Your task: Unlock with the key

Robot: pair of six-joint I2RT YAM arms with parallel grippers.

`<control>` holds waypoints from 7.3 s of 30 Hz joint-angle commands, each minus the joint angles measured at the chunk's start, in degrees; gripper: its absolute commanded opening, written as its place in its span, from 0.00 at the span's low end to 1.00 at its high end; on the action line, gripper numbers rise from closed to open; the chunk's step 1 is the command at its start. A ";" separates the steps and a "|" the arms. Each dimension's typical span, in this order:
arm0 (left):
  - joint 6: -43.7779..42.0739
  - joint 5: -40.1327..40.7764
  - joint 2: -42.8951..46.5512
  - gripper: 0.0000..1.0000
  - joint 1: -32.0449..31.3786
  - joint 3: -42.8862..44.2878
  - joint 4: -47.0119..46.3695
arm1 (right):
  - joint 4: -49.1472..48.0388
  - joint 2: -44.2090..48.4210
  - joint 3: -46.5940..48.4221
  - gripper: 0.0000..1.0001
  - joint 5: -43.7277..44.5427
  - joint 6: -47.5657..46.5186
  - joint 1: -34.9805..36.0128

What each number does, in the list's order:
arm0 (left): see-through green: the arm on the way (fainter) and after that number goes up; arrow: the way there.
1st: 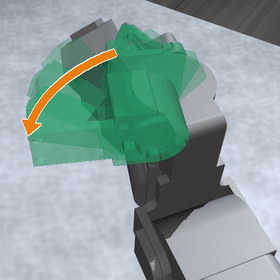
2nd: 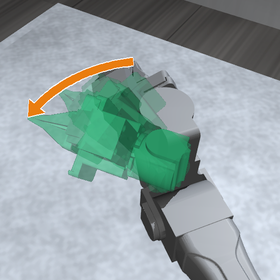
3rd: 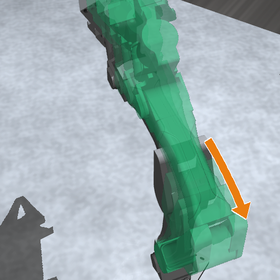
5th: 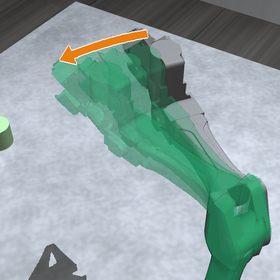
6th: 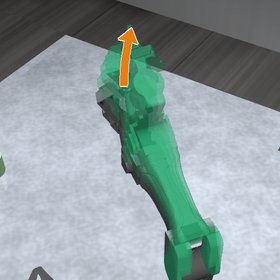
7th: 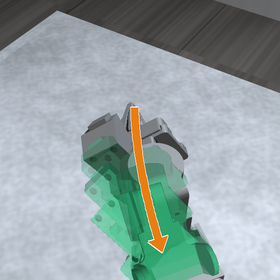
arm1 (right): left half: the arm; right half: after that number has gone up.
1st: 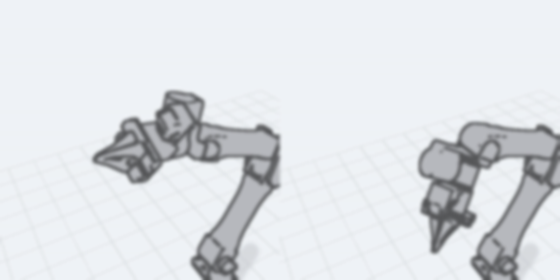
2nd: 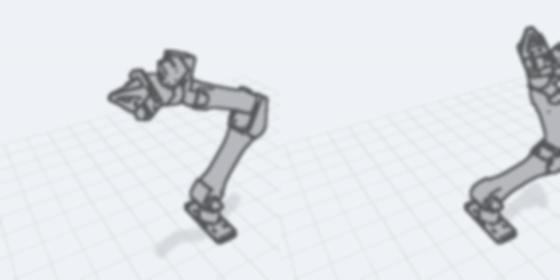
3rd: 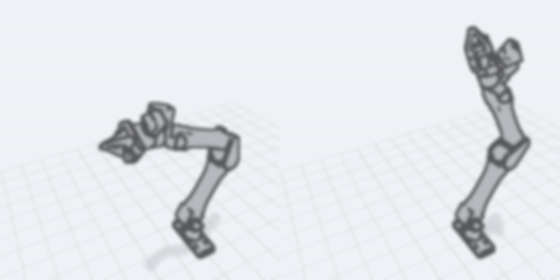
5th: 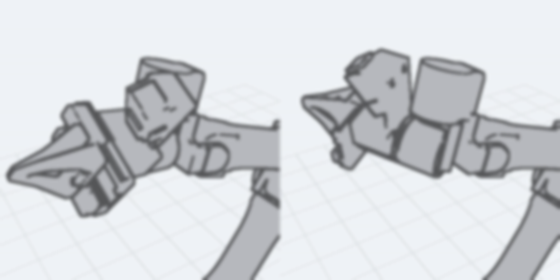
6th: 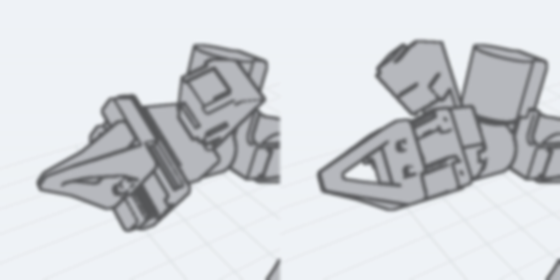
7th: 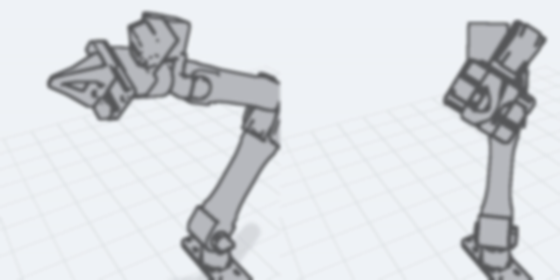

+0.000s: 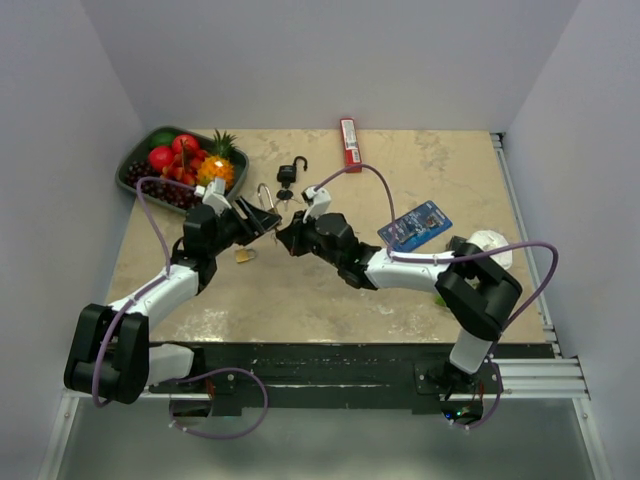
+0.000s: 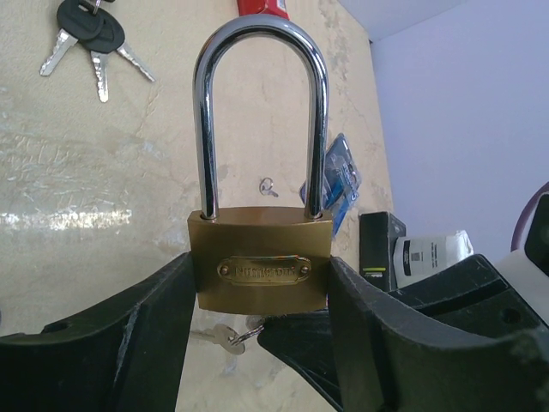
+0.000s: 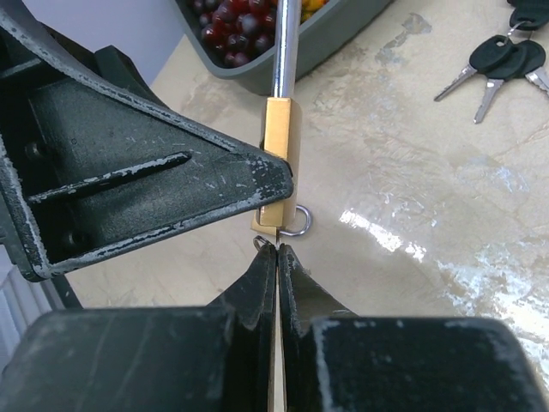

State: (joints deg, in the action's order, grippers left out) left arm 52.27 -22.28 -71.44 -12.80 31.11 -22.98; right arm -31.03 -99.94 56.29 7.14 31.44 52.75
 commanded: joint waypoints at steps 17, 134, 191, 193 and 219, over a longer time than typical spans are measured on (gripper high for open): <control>0.82 -16.38 3.15 0.00 -2.14 1.41 -19.03 | -21.97 7.13 -7.42 0.00 -16.63 10.30 -11.18; -32.85 -3.65 -1.33 0.00 -14.09 13.27 27.11 | 26.20 15.22 1.98 0.00 -35.18 -12.29 -21.20; -24.67 32.04 -31.12 0.00 -14.27 27.68 31.33 | 18.72 15.83 -11.73 0.47 -25.60 -7.09 -21.20; -25.20 32.30 -31.57 0.02 -14.27 28.12 31.86 | 18.72 16.27 -12.17 0.47 -25.51 -7.18 -21.20; -30.65 31.43 -26.30 0.95 -15.50 31.90 30.99 | 26.36 23.03 -10.42 0.54 -17.08 -10.17 -21.29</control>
State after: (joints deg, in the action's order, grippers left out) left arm 24.01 9.34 -102.28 -27.68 60.34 10.02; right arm -8.14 -79.77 43.66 -15.11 23.42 31.55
